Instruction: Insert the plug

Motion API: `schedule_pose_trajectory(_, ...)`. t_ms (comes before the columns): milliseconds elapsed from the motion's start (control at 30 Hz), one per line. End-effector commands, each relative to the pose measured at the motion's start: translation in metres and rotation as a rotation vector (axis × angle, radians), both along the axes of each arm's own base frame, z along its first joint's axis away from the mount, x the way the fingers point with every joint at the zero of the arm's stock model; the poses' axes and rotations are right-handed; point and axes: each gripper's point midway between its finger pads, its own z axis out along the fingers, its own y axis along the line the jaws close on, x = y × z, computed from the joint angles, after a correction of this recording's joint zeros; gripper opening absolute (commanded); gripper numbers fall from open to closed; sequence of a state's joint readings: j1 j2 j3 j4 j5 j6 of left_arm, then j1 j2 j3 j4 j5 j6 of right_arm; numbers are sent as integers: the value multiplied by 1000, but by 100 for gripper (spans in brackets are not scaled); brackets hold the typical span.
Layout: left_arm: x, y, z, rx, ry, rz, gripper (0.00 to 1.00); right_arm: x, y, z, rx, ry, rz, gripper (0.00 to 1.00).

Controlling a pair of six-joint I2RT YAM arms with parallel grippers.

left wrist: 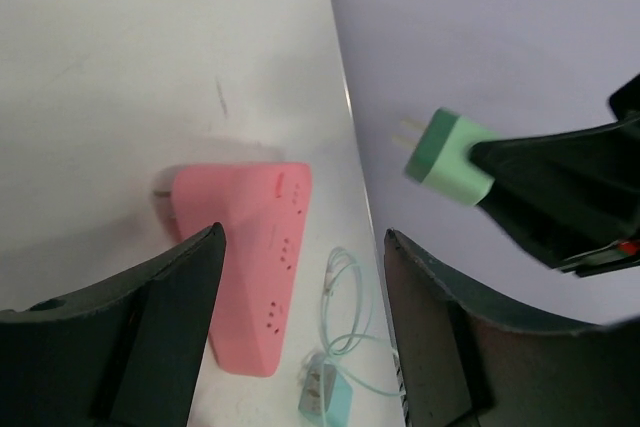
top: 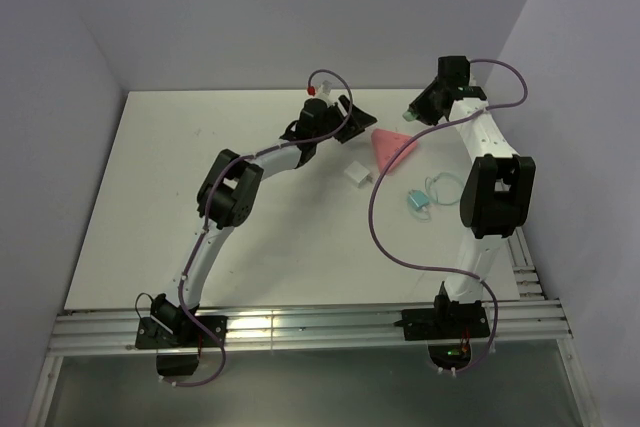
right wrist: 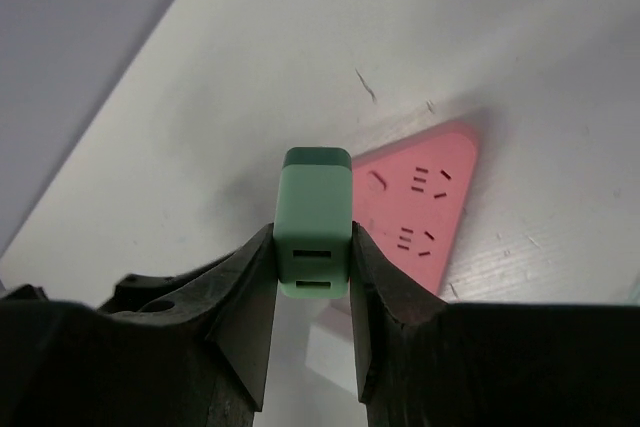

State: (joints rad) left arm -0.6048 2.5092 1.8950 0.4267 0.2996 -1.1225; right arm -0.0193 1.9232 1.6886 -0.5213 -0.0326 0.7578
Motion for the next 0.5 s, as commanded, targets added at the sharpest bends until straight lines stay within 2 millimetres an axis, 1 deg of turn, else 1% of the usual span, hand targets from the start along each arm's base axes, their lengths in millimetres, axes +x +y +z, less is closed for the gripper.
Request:
schedule_pose_trajectory(0,6,-4,25,-28,-36,-17,71,-8,7,13,-20,19,73,0)
schedule_pose_trajectory(33,8,-5,26,-28,-40,-13,71,-9,8,11,-20,29,84,0)
schedule_pose_trajectory(67,10,-4,22,-23,-36,-6,72,-11,10,9,-18,33,105,0)
schedule_pose_trajectory(133,13,-5,26,-35,-47,-2,72,-11,12,5,-13,46,121,0)
schedule_pose_trajectory(167,12,-7,18,-35,-36,-10,73,-12,12,2,-13,57,129,0)
schedule_pose_trajectory(200,14,-10,26,-56,-44,-16,73,-14,12,-1,-11,75,134,0)
schedule_pose_trajectory(233,15,-12,23,-61,-41,-23,73,-12,13,-6,-8,88,142,0)
schedule_pose_trajectory(267,16,-14,14,-61,-27,-25,72,-12,14,-9,-7,98,151,0)
schedule_pose_trajectory(333,17,-16,14,-77,-17,-30,72,-14,14,-16,-1,129,163,0)
schedule_pose_trajectory(367,17,-17,9,-77,-8,-30,72,-15,13,-17,0,136,167,0)
schedule_pose_trajectory(400,18,-16,7,-76,-5,-27,72,-17,13,-22,12,155,176,0)
schedule_pose_trajectory(467,17,-16,7,-76,-9,-29,73,-18,12,-23,22,167,184,0)
